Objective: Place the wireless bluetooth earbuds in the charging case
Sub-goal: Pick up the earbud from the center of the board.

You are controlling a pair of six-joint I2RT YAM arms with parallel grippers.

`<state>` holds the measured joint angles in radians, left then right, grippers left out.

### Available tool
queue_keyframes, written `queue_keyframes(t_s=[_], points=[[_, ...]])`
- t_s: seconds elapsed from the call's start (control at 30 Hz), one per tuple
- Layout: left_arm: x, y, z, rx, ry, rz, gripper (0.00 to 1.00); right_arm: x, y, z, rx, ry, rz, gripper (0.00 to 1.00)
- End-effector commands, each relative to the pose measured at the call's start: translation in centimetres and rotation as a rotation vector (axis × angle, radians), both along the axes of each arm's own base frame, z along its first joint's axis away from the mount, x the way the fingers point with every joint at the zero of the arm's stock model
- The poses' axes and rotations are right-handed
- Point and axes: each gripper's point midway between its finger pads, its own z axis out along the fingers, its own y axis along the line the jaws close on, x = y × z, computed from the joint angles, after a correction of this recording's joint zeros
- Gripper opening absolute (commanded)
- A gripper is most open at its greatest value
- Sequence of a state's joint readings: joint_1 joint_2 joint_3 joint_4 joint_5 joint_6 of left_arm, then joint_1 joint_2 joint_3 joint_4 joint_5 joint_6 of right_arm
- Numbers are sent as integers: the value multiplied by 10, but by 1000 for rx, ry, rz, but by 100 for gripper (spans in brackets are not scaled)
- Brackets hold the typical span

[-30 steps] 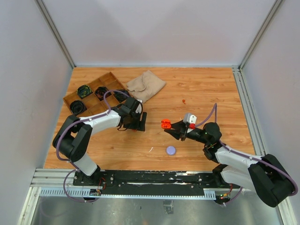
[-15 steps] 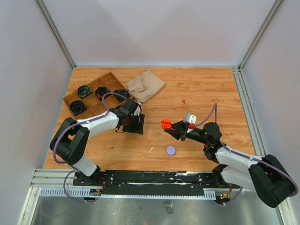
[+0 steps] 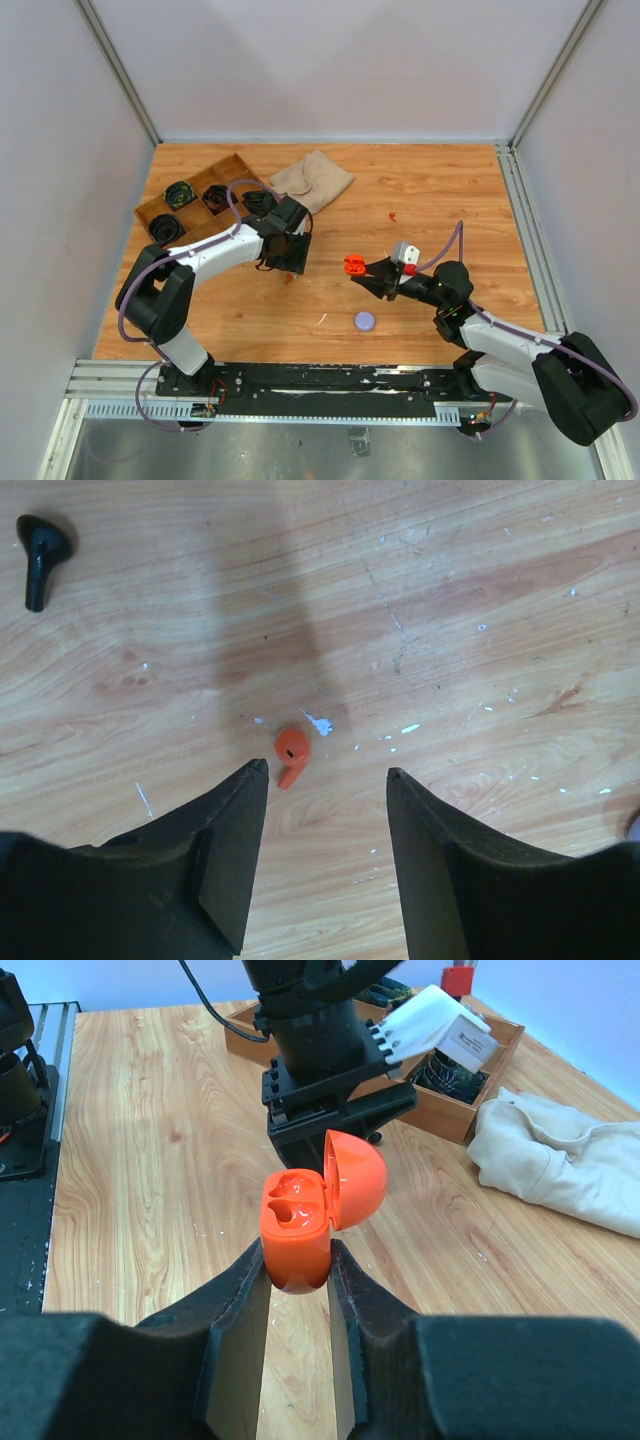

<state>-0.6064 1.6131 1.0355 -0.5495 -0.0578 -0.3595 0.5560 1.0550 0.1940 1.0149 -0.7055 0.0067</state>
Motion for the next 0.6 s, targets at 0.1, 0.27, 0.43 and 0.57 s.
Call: queue_keyframes(t_s=[0.1, 0.27, 0.43, 0.57], points=[[-5, 8, -16, 165, 64, -85, 54, 3, -3, 7, 6, -41, -21, 2], [-4, 6, -21, 186, 87, -114, 52, 3, -3, 7, 3, -39, -16, 2], [-2, 5, -26, 203, 100, -129, 47, 4, -3, 6, 2, -38, -19, 2], [-2, 4, -30, 211, 115, -137, 43, 3, -3, 6, 0, -37, -18, 1]])
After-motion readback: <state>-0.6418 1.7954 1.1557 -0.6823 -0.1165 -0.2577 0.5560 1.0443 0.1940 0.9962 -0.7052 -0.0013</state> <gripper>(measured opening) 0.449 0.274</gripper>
